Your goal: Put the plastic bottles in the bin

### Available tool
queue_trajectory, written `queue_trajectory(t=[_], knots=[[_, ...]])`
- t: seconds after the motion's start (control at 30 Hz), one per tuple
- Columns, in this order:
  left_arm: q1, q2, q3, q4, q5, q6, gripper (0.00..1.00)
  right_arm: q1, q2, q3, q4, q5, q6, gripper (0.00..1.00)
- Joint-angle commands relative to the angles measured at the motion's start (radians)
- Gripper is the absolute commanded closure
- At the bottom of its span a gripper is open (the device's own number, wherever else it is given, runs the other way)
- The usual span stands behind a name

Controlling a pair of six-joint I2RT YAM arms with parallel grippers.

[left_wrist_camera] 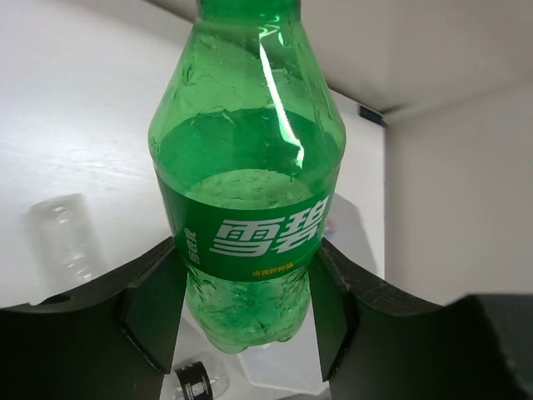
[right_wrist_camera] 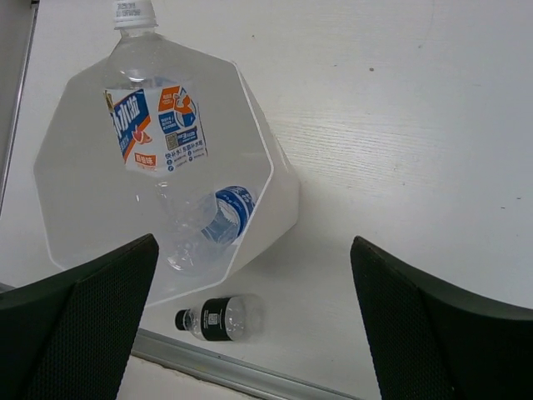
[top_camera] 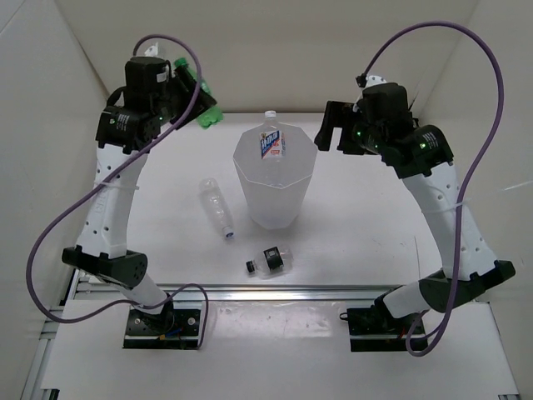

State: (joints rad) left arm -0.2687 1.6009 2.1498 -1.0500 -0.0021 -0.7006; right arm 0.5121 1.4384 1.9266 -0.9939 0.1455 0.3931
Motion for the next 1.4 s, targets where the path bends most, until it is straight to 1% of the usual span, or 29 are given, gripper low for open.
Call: queue_trajectory(t=[0.0,0.03,0.1,0.13,0.27,0.37,0.4,0.43,0.47,0.57,0.6,0.63,0.67,0.7,0.73,0.77,0.8,0.83,0.87,0.9,0.93,1.0,1.03,1.1,1.23,1.37], knots=[[-0.088,0.056,0.067,0.030,0.086,0.088,0.47,-0.012,-0.041,-0.012,0.031,-0.015,0.013,0.00],[-0.134,0.066,0.077,0.041,0.099,0.102,0.47,-0.012,-0.041,-0.021,0.031,-0.015,0.013,0.00],[-0.185,0.087,0.088,0.051,0.099,0.153,0.47,-0.021,-0.059,-0.032,0.031,-0.015,0.013,0.00],[-0.231,0.102,0.088,0.061,0.090,0.170,0.45,-0.021,-0.059,-0.046,0.031,-0.015,0.013,0.00],[-0.311,0.143,0.078,0.033,0.062,0.205,0.41,-0.030,-0.098,-0.095,0.040,-0.006,0.024,0.00],[-0.342,0.143,0.048,0.010,0.053,0.216,0.32,-0.040,-0.116,-0.120,0.049,0.003,0.042,0.00],[-0.342,0.143,0.048,0.010,0.038,0.216,0.26,-0.040,-0.116,-0.120,0.049,0.003,0.043,0.00],[-0.352,0.130,0.048,0.010,0.025,0.216,0.18,-0.040,-0.127,-0.129,0.049,0.003,0.043,0.00],[-0.353,0.120,0.039,0.010,0.014,0.216,0.00,-0.040,-0.127,-0.139,0.049,0.003,0.043,0.00],[-0.362,0.070,0.015,0.010,-0.054,0.207,0.00,-0.040,-0.136,-0.150,0.049,0.003,0.052,0.00],[-0.362,0.035,-0.002,-0.010,-0.143,0.198,0.00,-0.040,-0.136,-0.161,0.049,0.003,0.052,0.00],[-0.362,0.010,-0.023,-0.010,-0.194,0.182,0.00,-0.040,-0.145,-0.161,0.049,0.003,0.062,0.00],[-0.347,-0.021,-0.056,-0.001,-0.231,0.162,0.00,-0.040,-0.145,-0.161,0.049,0.003,0.062,0.00],[-0.313,-0.089,-0.098,0.013,-0.275,0.152,0.00,-0.040,-0.145,-0.170,0.049,0.003,0.062,0.00],[-0.291,-0.126,-0.204,0.045,-0.297,0.132,0.00,-0.040,-0.145,-0.170,0.049,0.003,0.062,0.00],[-0.270,-0.163,-0.264,0.054,-0.317,0.083,0.00,-0.040,-0.145,-0.170,0.049,0.003,0.062,0.00],[-0.210,-0.221,-0.316,0.054,-0.328,0.050,0.00,-0.040,-0.145,-0.170,0.049,0.003,0.062,0.00],[-0.176,-0.245,-0.426,0.054,-0.316,0.021,0.00,-0.040,-0.145,-0.179,0.049,-0.006,0.062,0.00],[-0.103,-0.263,-0.486,0.065,-0.288,-0.020,0.00,-0.040,-0.145,-0.179,0.049,-0.006,0.062,0.00],[-0.063,-0.275,-0.546,0.074,-0.207,-0.039,0.00,-0.040,-0.145,-0.179,0.049,-0.006,0.062,0.00],[-0.025,-0.276,-0.664,0.091,-0.152,-0.051,0.00,-0.040,-0.145,-0.179,0.049,-0.006,0.072,0.00],[0.058,-0.276,-0.757,0.137,-0.067,-0.069,0.00,-0.040,-0.145,-0.179,0.049,-0.018,0.072,0.00],[0.074,-0.251,-0.825,0.162,-0.002,-0.069,0.00,-0.040,-0.145,-0.179,0.049,-0.018,0.072,0.00],[0.094,-0.222,-0.864,0.215,0.031,-0.069,0.00,-0.040,-0.145,-0.179,0.038,-0.027,0.061,0.00],[0.120,-0.101,-0.875,0.216,0.031,-0.050,0.00,-0.040,-0.145,-0.161,0.026,-0.027,0.036,0.00],[0.120,-0.018,-0.884,0.216,0.011,-0.050,0.00,-0.049,-0.136,-0.124,-0.005,-0.027,0.004,0.00]])
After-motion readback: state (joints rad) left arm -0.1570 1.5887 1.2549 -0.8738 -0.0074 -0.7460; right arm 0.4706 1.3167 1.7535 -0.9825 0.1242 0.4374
